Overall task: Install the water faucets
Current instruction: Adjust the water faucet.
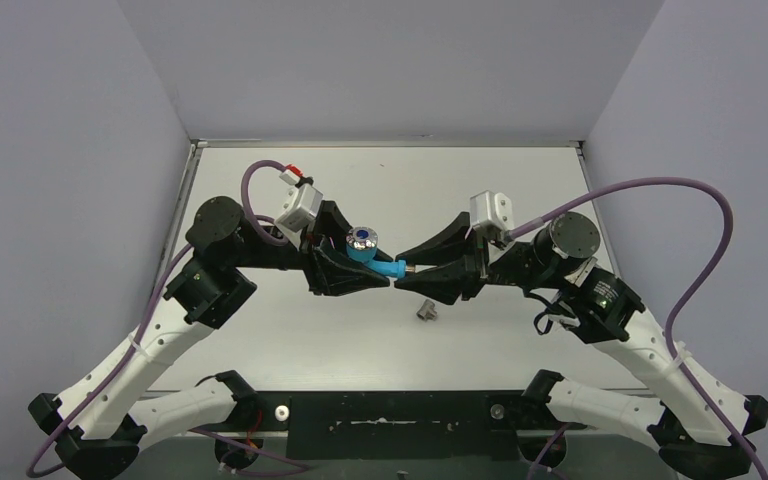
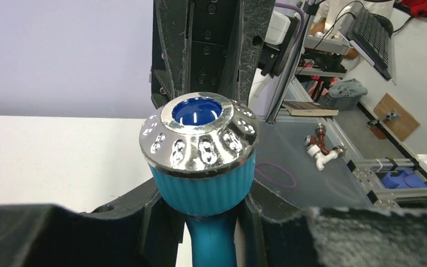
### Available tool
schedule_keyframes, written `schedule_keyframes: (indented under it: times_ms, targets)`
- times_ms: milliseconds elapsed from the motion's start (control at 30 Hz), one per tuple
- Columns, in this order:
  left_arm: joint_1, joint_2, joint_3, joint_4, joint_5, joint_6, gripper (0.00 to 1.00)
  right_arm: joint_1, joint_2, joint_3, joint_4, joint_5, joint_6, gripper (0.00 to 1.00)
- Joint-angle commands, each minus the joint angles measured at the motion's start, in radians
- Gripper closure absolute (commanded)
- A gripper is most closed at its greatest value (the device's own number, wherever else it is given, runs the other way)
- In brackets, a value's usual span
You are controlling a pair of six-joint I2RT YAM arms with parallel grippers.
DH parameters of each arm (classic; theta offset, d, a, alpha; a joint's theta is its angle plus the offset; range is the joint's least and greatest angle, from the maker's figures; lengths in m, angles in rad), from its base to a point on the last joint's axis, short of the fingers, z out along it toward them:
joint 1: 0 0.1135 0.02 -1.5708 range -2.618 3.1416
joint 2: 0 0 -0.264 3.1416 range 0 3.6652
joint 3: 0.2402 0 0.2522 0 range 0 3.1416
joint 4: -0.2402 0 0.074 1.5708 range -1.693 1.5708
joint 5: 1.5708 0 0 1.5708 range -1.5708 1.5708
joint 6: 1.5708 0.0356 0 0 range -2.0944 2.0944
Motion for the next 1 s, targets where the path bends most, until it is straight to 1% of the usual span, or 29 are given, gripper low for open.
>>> schedule_keyframes:
  times_ms: [0,67,167,300,433,667,833,900,967]
  targets:
    - [-0.001,-0.027,0.007,0.054,-0.008,0.007,0.72,-0.002,-0.020,-0.021,0.129,0.038,0.052,1.00]
    - [-0.001,-0.028,0.002,0.055,-0.014,0.007,0.65,-0.001,-0.021,-0.023,0.151,0.038,0.063,1.00]
    - [-0.001,-0.025,-0.002,0.054,-0.015,0.006,0.60,-0.001,-0.020,-0.025,0.176,0.029,0.077,1.00]
    - [-0.001,-0.019,-0.005,0.055,-0.015,0.004,0.57,-0.001,-0.015,-0.027,0.190,0.026,0.083,1.00]
    - [0.000,-0.018,-0.015,0.067,-0.020,-0.003,0.56,-0.002,-0.014,-0.032,0.191,0.021,0.088,1.00]
    - [-0.001,-0.006,-0.019,0.101,-0.010,-0.024,0.60,-0.002,0.007,-0.025,0.173,0.007,0.079,1.00]
    - [0.000,0.001,-0.020,0.116,-0.001,-0.036,0.72,-0.001,0.018,-0.030,0.175,0.001,0.077,1.00]
    - [-0.001,0.004,-0.020,0.118,0.000,-0.035,0.73,-0.001,0.023,-0.030,0.166,0.001,0.072,1.00]
    - [0.000,0.002,-0.018,0.120,-0.001,-0.038,0.71,-0.002,0.029,-0.029,0.156,0.000,0.067,1.00]
